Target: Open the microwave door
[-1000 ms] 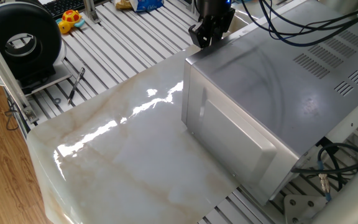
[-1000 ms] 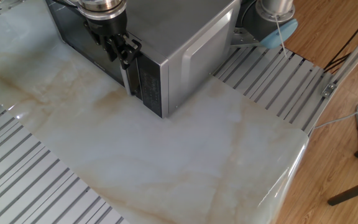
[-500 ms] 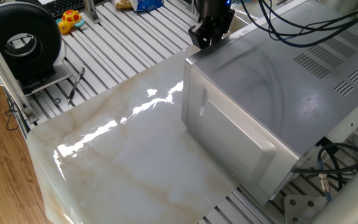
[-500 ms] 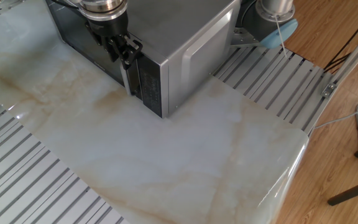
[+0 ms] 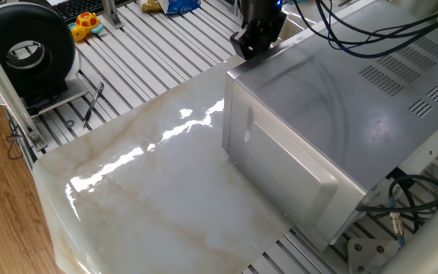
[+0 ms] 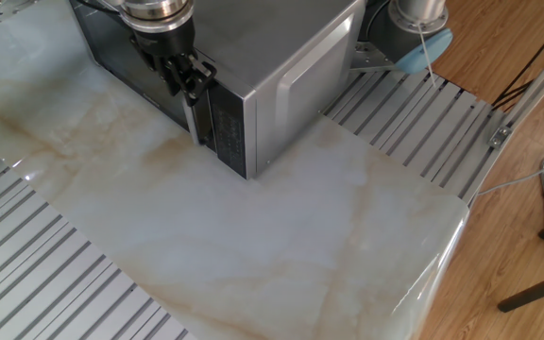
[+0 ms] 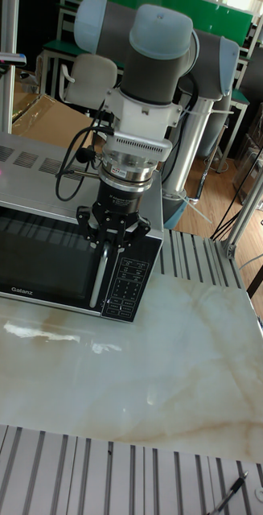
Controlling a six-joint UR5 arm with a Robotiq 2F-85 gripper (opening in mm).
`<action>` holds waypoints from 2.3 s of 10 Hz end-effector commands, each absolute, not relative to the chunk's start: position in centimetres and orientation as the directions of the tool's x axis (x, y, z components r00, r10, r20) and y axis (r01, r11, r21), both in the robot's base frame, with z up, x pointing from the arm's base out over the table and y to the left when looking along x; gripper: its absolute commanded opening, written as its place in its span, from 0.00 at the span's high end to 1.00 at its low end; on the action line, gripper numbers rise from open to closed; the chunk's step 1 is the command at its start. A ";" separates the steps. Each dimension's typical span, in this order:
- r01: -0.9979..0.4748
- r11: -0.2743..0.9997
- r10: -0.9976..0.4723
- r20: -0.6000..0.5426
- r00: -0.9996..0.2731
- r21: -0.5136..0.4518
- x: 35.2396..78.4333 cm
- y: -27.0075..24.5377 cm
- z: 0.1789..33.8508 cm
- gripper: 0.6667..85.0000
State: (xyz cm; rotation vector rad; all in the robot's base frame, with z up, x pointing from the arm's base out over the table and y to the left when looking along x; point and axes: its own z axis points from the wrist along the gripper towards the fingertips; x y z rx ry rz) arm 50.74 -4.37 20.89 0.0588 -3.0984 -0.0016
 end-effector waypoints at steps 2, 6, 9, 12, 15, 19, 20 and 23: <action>-0.036 0.999 -0.036 0.039 -0.999 0.012 50.8 -4.2 21.0 0.64; -0.039 0.999 -0.039 0.040 -0.998 0.009 50.8 -4.3 21.1 0.66; -0.040 0.999 -0.041 0.032 -0.999 0.013 51.0 -4.5 21.2 0.66; -0.040 0.999 -0.041 0.033 -0.999 0.011 51.0 -4.4 21.3 0.66; -0.040 0.999 -0.041 0.033 -0.999 0.011 51.0 -4.4 21.3 0.66; -0.040 0.999 -0.041 0.031 -0.999 0.014 51.0 -4.3 21.3 0.66; -0.040 0.999 -0.041 0.029 -0.999 0.014 51.0 -4.3 21.3 0.66; -0.040 0.999 -0.041 0.028 -0.999 0.016 51.1 -4.3 21.3 0.66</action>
